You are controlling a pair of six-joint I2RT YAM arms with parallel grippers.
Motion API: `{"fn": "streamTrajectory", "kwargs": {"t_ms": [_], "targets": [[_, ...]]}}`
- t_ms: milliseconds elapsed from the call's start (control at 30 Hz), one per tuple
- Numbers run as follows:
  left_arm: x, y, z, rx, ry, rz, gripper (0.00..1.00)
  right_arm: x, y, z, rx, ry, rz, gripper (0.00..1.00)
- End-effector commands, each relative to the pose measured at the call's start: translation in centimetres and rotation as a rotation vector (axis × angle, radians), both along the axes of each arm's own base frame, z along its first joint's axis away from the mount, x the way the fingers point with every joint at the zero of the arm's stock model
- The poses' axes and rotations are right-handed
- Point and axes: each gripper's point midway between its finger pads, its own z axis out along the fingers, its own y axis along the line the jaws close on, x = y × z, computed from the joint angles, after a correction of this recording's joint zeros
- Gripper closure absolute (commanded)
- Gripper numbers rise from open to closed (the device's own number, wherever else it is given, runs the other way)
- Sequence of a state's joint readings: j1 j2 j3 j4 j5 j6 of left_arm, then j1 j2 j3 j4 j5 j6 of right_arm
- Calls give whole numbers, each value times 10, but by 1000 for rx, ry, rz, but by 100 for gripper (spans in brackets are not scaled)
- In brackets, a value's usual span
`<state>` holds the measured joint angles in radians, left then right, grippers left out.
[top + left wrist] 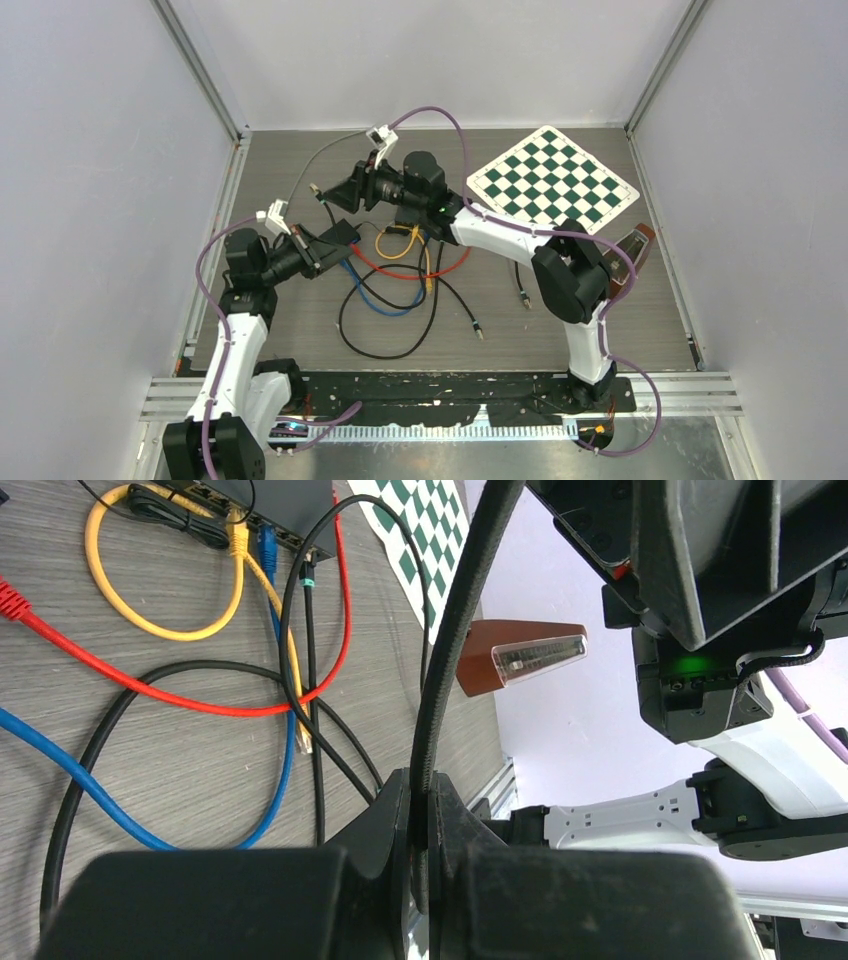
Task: Insert the plug into the switch port
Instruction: Pick up the connector from the center of the board.
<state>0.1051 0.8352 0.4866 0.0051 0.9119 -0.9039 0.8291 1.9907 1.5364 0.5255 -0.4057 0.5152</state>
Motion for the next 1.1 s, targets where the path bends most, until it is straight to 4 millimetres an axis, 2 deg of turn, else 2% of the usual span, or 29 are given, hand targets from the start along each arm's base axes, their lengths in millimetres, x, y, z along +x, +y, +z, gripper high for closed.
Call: {"fn": "streamTrajectory", "kwargs": {"t_ms": [0, 267, 333, 433, 467, 500, 533, 600, 667, 833, 867, 900, 967, 1067], "targets": [[-2, -3, 3, 8, -52, -37, 100, -16, 13, 27, 68, -43, 83, 45], [-3, -4, 0, 4, -47, -37, 100, -20, 20, 21, 39, -50, 83, 48], [-3, -4, 0, 3, -47, -36, 100, -18, 18, 19, 41, -52, 62, 56], [-3, -3, -1, 2, -41, -33, 100, -16, 15, 19, 50, -65, 42, 79], [-3, -3, -2, 4, -36, -30, 100, -15, 14, 17, 46, -70, 34, 83], [-2, -2, -3, 7, -32, -22, 97, -14, 13, 19, 49, -77, 24, 90], [-1, -1, -5, 13, -26, -13, 88, -14, 12, 17, 41, -84, 18, 94], [0, 2, -10, 34, -3, 15, 68, -12, 9, 16, 26, -101, -5, 95], [3, 9, -14, 88, 18, 53, 58, -9, 3, 15, -6, -127, -35, 95], [18, 45, -25, 238, 102, 264, 44, -2, -17, 2, -130, -163, -124, 95], [21, 54, -27, 253, 123, 316, 43, 0, -21, -10, -177, -165, -134, 95], [23, 64, -29, 262, 149, 376, 42, 3, -25, -10, -195, -170, -161, 95], [29, 88, -34, 267, 206, 512, 43, 6, -32, -24, -268, -172, -186, 95], [37, 122, -36, 261, 263, 688, 43, 2, -36, -49, -383, -166, -218, 95]]}}
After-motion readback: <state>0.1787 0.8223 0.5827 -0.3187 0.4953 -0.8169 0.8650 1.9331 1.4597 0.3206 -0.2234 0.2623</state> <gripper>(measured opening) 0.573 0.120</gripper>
